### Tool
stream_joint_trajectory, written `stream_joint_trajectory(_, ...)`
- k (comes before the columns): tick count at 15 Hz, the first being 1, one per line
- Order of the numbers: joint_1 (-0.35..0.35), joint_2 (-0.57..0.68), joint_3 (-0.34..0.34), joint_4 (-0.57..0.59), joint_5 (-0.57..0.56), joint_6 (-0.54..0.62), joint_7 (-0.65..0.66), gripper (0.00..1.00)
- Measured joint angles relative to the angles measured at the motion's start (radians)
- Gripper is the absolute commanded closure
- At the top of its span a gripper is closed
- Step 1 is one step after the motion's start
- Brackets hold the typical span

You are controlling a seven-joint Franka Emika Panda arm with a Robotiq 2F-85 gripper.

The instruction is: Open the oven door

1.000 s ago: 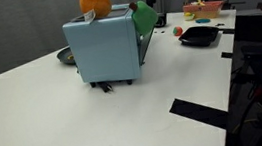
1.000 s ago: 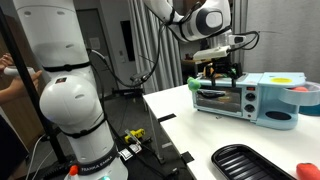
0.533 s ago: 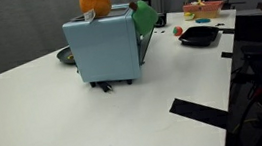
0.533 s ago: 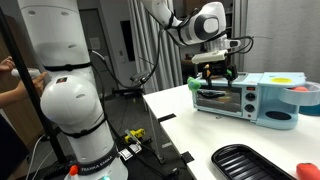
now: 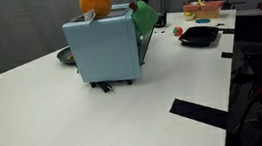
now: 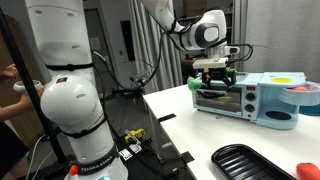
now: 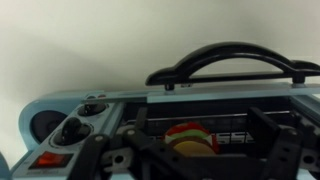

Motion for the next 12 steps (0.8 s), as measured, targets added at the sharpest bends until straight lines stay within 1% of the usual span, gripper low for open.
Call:
stream_joint_trajectory(6, -0.014, 0.069, 0.0, -0.001, 0.085, 0.067, -0.039, 0.0)
stream_joint_trajectory(12, -0.02, 0.076, 0.0, -0.02, 0.089, 0.068, -0.039, 0.0)
